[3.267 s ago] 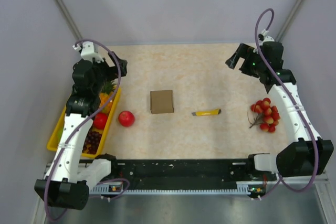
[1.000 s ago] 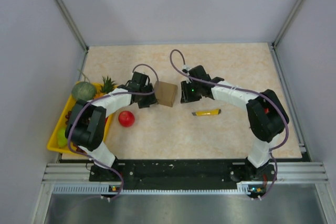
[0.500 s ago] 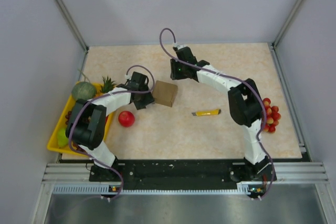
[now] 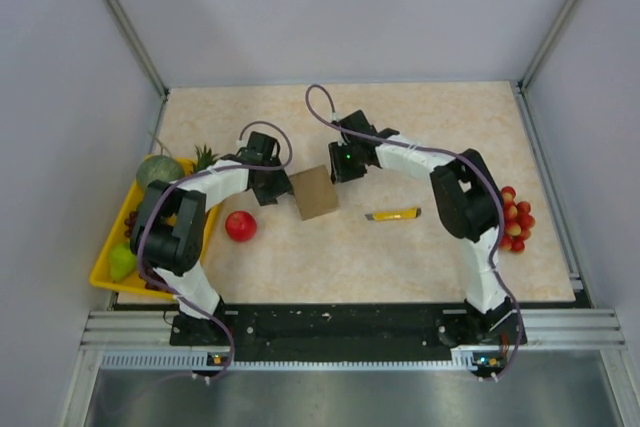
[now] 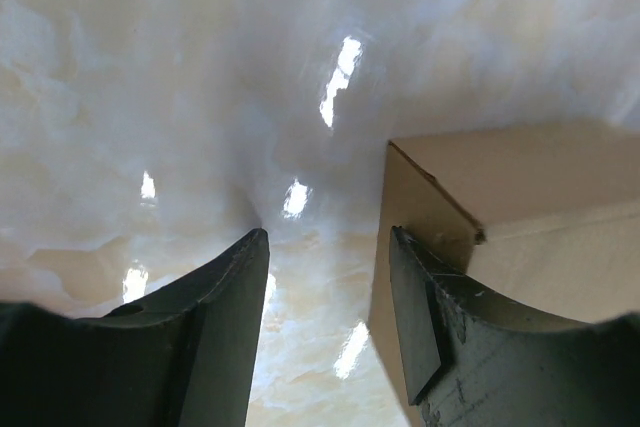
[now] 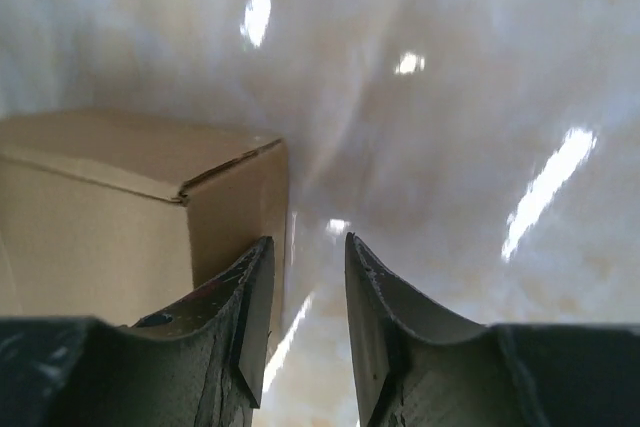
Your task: Unpack the express box
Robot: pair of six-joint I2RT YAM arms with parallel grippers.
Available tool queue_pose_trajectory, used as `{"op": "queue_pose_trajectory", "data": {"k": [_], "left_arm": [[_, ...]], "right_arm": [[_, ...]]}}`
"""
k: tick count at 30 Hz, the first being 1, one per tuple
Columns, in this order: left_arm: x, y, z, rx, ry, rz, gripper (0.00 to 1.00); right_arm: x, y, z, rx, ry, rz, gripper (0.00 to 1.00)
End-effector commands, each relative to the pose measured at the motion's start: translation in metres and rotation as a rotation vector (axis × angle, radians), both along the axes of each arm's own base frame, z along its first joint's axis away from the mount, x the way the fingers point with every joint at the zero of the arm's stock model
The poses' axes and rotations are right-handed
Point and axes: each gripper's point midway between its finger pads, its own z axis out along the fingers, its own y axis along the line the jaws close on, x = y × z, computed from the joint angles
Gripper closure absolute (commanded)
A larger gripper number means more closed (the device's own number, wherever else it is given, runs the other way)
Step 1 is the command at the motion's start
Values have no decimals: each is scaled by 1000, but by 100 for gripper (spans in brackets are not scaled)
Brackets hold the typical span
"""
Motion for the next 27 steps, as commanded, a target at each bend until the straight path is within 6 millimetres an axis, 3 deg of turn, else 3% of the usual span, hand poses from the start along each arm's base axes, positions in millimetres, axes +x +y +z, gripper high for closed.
{"op": "queue_pose_trajectory", "data": {"k": [1, 2, 7, 10, 16, 21, 27], "left_arm": [[22, -15, 14, -61, -56, -73, 44], [25, -18, 14, -66, -60, -97, 44], [33, -34, 16, -118, -71, -174, 44], [33, -30, 15, -100, -58, -170, 44], [34, -3, 22, -28, -40, -89, 43], [31, 4, 38, -46, -67, -89, 41], [27, -6, 66, -131, -166, -111, 34]], "right_arm": [[-36, 0, 36, 73, 18, 50, 66], [-42, -2, 45, 84, 14, 47, 66], [-69, -11, 43, 78, 31, 42, 66], [-64, -24, 46, 37, -4, -29, 66], [-54, -47, 64, -20, -94, -129, 64], [-56, -45, 76, -1, -117, -103, 61], [-66, -26, 84, 115, -84, -51, 42]]}}
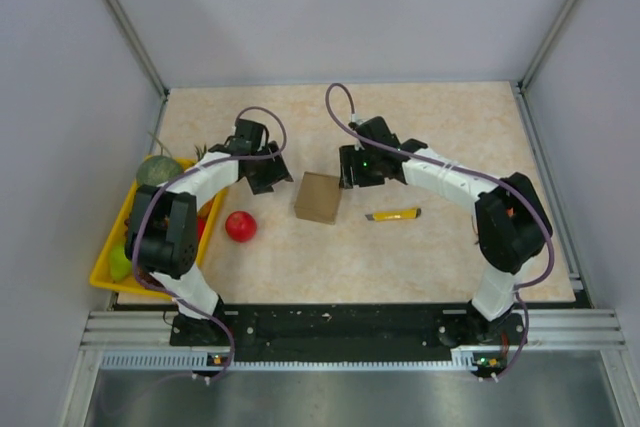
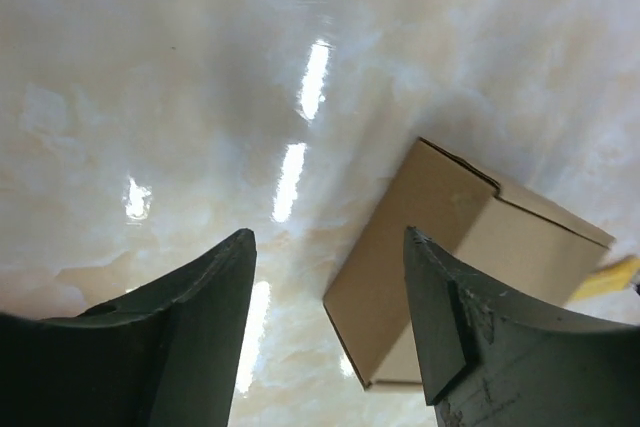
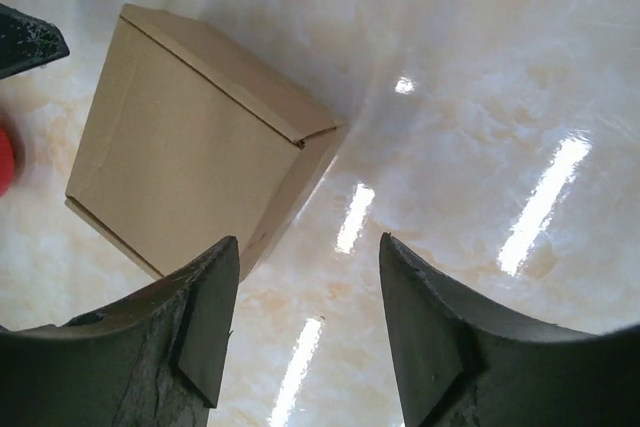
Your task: Unpack the express box
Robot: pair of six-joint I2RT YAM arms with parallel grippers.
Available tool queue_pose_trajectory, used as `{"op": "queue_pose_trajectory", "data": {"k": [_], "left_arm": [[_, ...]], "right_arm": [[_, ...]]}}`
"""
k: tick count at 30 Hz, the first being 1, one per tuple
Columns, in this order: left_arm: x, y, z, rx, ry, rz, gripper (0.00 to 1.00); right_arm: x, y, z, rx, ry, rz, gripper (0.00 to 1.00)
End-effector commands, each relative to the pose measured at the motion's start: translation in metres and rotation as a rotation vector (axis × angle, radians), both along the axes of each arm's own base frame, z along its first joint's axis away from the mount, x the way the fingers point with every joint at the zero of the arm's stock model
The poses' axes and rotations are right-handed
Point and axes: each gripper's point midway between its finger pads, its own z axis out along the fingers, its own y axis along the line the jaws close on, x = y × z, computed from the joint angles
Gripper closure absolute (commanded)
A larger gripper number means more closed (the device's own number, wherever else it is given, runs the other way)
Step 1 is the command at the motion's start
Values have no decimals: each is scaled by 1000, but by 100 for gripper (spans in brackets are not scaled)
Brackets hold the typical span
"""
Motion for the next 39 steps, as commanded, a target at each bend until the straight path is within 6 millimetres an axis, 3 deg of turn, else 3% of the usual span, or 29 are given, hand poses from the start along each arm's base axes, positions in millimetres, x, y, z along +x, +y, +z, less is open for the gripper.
{"op": "queue_pose_trajectory", "data": {"k": [1, 4, 7, 12, 17, 22, 26, 29, 33, 39], "left_arm": [[-1, -18, 39, -122, -123, -50, 33], [-7, -39, 48, -252, -157, -114, 31], [-12, -56, 43, -355, -145, -155, 32], [-25, -66, 26, -398, -82, -182, 45], [-30, -65, 16, -391, -61, -189, 58], [-30, -38, -5, -232, -21, -125, 71], [-35, -35, -13, -239, -2, -126, 74], [-37, -33, -19, -259, 11, -107, 77], [-39, -29, -23, -293, 31, -89, 78], [-44, -33, -22, -408, 54, -93, 78]], "right_arm": [[-6, 24, 31, 147, -41, 51, 39], [-12, 37, 31, 222, -14, 77, 38], [-15, 48, 26, 276, 29, 81, 37], [-14, 56, 13, 295, 77, 82, 39], [-20, 66, 5, 330, 147, 111, 45], [-23, 74, 15, 366, 151, 166, 47], [-21, 77, 27, 382, 127, 181, 49], [-15, 65, 33, 346, 72, 121, 49], [-10, 47, 27, 293, 33, 49, 46], [-9, 51, 15, 302, 62, 61, 36]]}}
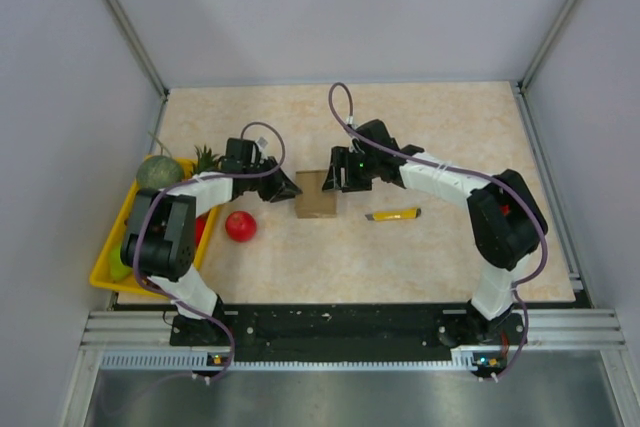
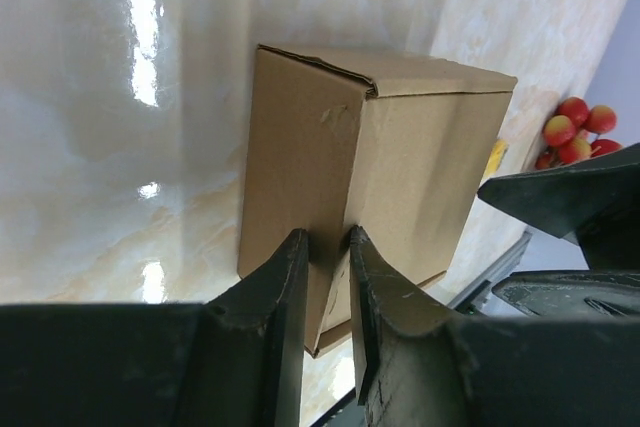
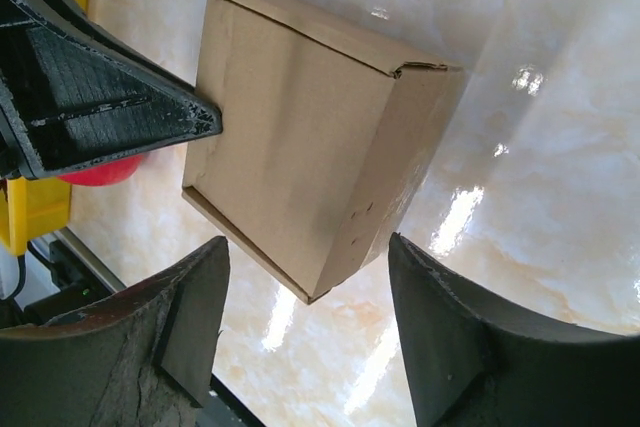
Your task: Unpack the express box
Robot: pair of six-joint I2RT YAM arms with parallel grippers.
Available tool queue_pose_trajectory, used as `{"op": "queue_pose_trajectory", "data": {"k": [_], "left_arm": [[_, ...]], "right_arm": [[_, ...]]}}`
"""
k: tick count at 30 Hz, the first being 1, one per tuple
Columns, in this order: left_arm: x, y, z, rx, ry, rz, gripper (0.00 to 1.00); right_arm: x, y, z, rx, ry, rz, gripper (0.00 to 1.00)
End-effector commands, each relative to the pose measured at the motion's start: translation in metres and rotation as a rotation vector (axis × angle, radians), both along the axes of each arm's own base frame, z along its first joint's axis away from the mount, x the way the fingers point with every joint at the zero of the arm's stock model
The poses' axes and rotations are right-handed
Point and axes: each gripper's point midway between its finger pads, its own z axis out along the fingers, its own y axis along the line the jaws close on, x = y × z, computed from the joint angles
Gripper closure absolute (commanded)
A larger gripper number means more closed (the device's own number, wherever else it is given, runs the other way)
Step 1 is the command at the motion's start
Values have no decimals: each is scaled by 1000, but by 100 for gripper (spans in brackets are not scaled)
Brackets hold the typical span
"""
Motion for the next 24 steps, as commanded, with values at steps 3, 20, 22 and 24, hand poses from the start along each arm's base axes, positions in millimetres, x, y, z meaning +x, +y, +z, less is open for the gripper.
{"op": "queue_pose_trajectory", "data": {"k": [3, 20, 22, 24], "left_arm": [[-17, 6, -27, -41, 90, 15, 78], [-20, 1, -37, -82, 97, 12, 66], [-20, 5, -37, -54, 98, 30, 62], [-23, 11, -40, -17, 113, 45, 58]], "right_arm": [[7, 17, 10, 75, -40, 41, 36], [-21, 60, 79, 346, -84, 249, 42], [-20, 62, 78, 344, -81, 251, 42], [-19, 64, 80, 346, -85, 249, 42]]}}
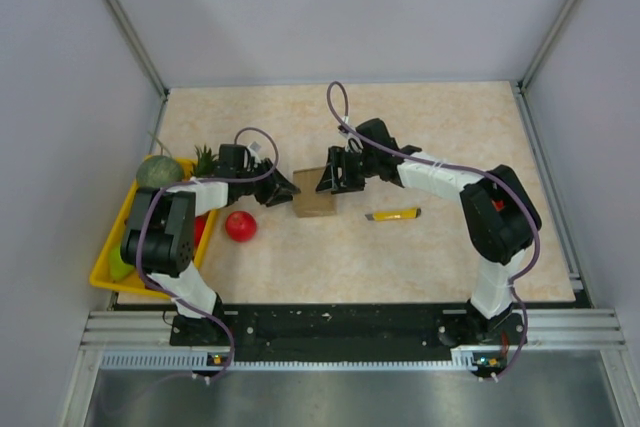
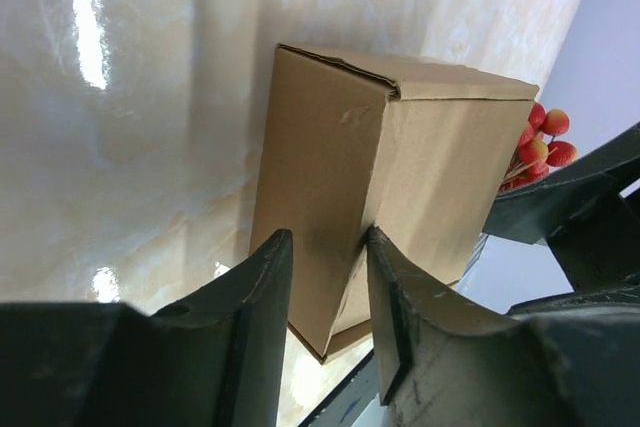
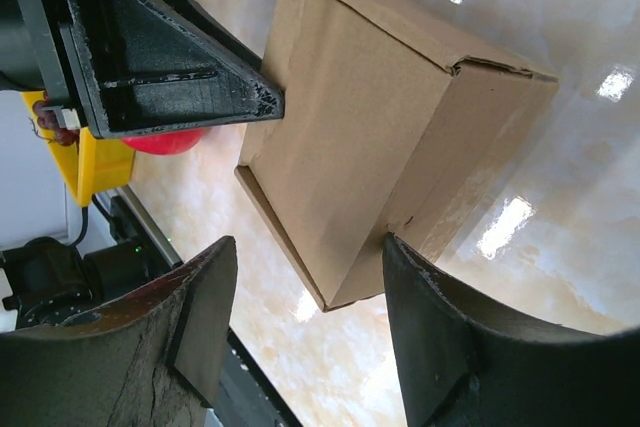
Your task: Unpack the express box
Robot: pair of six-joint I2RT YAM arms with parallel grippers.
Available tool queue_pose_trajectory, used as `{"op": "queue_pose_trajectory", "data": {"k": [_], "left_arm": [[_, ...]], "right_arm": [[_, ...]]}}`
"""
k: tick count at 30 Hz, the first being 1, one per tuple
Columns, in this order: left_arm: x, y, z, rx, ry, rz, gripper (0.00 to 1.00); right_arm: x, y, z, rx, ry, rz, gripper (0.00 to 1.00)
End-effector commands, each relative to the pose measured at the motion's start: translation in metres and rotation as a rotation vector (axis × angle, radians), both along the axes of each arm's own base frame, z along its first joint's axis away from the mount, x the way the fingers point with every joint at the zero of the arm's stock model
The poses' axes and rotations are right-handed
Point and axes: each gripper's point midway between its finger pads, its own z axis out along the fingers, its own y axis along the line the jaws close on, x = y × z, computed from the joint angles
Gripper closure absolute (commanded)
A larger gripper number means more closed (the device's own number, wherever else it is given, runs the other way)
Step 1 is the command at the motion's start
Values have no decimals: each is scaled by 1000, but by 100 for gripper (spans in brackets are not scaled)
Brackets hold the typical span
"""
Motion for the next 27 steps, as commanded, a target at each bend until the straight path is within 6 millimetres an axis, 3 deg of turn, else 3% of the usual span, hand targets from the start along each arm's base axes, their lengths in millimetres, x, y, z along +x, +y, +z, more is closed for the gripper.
{"op": "queue_pose_trajectory", "data": {"k": [1, 6, 16, 21, 24, 27], "left_arm": [[-22, 8, -35, 120, 102, 18, 57], [-23, 17, -38, 172, 112, 42, 55], [-21, 33, -38, 276, 129, 79, 69], [-22, 38, -42, 312, 141, 86, 69], [-21, 40, -42, 329, 142, 82, 69], [-16, 43, -37, 348, 132, 85, 70]], "right_arm": [[-10, 41, 74, 204, -137, 118, 42], [-11, 47, 81, 201, -161, 122, 43], [-13, 68, 93, 179, -233, 139, 43], [-5, 78, 73, 142, -219, 145, 44], [4, 79, 75, 119, -244, 126, 44], [10, 76, 89, 102, -292, 105, 44]]}}
